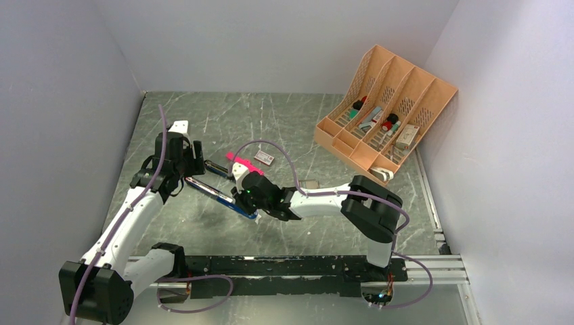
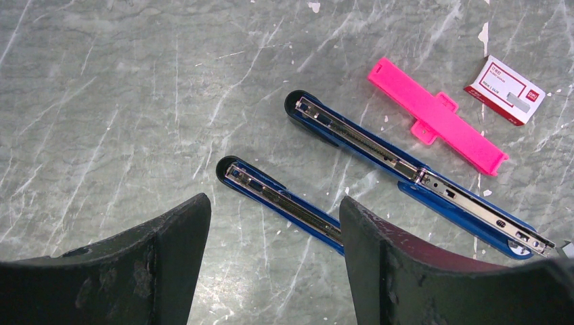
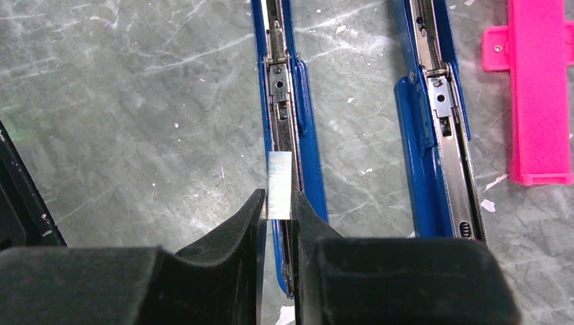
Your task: Load the staples into the stapler
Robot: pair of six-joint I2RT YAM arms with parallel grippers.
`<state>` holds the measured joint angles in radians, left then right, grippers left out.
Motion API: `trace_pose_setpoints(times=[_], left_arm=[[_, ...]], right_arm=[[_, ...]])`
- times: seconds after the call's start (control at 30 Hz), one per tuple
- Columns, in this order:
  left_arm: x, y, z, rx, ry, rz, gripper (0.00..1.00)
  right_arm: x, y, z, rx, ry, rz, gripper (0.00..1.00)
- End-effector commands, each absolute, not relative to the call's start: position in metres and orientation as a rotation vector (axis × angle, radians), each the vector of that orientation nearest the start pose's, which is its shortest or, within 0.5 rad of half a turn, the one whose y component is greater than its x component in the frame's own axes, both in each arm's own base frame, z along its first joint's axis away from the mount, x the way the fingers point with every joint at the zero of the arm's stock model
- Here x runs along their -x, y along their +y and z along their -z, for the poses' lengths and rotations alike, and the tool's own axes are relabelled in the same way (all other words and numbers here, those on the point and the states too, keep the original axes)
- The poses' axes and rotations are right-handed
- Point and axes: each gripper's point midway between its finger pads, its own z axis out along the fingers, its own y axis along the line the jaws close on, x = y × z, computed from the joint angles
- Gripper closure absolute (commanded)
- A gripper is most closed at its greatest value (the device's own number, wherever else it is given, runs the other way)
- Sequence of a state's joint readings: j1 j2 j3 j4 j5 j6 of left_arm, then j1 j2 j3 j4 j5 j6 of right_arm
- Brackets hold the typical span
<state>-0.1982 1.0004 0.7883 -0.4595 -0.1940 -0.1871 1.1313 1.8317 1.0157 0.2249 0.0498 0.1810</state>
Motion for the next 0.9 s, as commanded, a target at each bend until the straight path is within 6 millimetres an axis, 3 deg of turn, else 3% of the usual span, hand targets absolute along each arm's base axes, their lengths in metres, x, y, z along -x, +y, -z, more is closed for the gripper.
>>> trace_pose_setpoints(times=[0.0, 0.33, 0.87], left_arm=[[-0.302, -0.039, -0.164, 0.066, 2.192, 0.022, 0.26], [-0.302, -0.039, -0.164, 0.065, 2.191, 0.021, 0.26], [-0.302, -0.039, -0.164, 0.065, 2.191, 0.021, 0.26]], right_arm=[[-0.213, 0.442, -0.060, 0.979, 2.012, -0.683, 1.00], [-0.216, 0.443, -0.079, 0.939, 1.951, -0.710, 1.00], [-0.215, 0.441, -0.060, 0.977, 2.011, -0.666, 1.00]])
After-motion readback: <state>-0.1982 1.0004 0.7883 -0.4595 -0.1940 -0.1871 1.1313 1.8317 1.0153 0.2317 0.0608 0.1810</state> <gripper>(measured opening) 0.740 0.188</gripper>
